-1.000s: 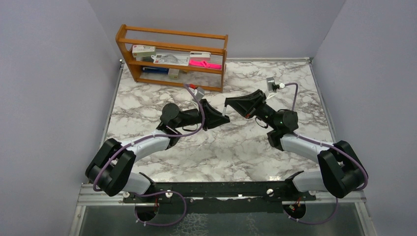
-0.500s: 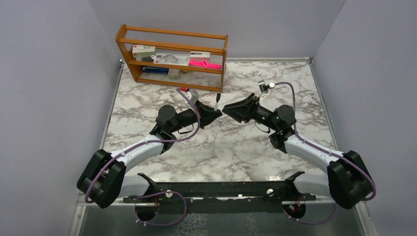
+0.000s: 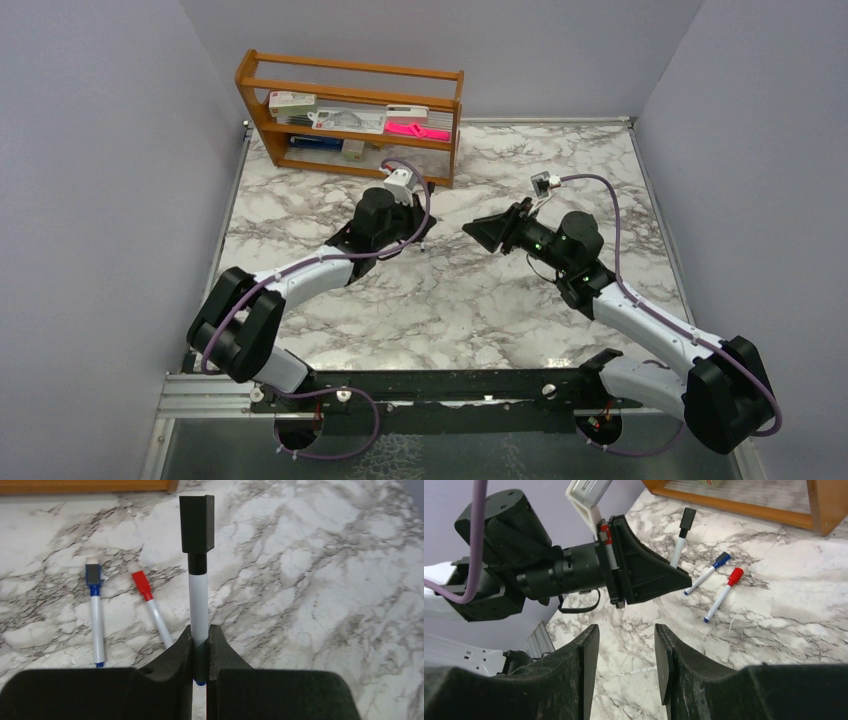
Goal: Insert the pens into the pen caps
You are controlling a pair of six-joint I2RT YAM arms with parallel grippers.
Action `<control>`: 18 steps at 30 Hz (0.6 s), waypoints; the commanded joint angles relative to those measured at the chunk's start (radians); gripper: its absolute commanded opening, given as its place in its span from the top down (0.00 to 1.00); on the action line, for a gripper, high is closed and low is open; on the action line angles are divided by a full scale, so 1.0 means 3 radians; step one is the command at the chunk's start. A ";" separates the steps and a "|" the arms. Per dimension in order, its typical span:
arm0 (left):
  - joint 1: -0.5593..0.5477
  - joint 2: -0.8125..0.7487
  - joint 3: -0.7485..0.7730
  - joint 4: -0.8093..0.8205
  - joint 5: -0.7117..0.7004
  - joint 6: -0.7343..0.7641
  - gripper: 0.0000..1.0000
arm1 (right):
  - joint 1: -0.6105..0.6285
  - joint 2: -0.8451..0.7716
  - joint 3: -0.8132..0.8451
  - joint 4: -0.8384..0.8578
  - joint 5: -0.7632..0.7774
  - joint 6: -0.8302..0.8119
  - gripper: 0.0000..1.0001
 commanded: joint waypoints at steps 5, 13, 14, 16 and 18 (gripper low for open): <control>0.0008 0.0442 0.0423 -0.0833 -0.0622 0.0113 1.00 | 0.0012 0.0046 -0.0052 -0.0145 0.0032 -0.0123 0.57; 0.0006 0.0610 0.0555 -0.0997 -0.0585 0.0054 0.75 | 0.0012 0.0062 -0.0092 -0.0233 0.0078 -0.0182 0.58; 0.0007 0.0610 0.0550 -0.0992 -0.0589 0.0048 0.72 | 0.0012 0.0068 -0.0092 -0.0231 0.0074 -0.0182 0.58; 0.0007 0.0692 0.0549 -0.0995 -0.0603 0.0043 0.68 | 0.0011 0.0083 -0.0093 -0.0228 0.0066 -0.0177 0.58; 0.0007 0.0697 0.0553 -0.1000 -0.0631 0.0050 0.65 | 0.0010 0.0084 -0.0097 -0.0225 0.0063 -0.0177 0.59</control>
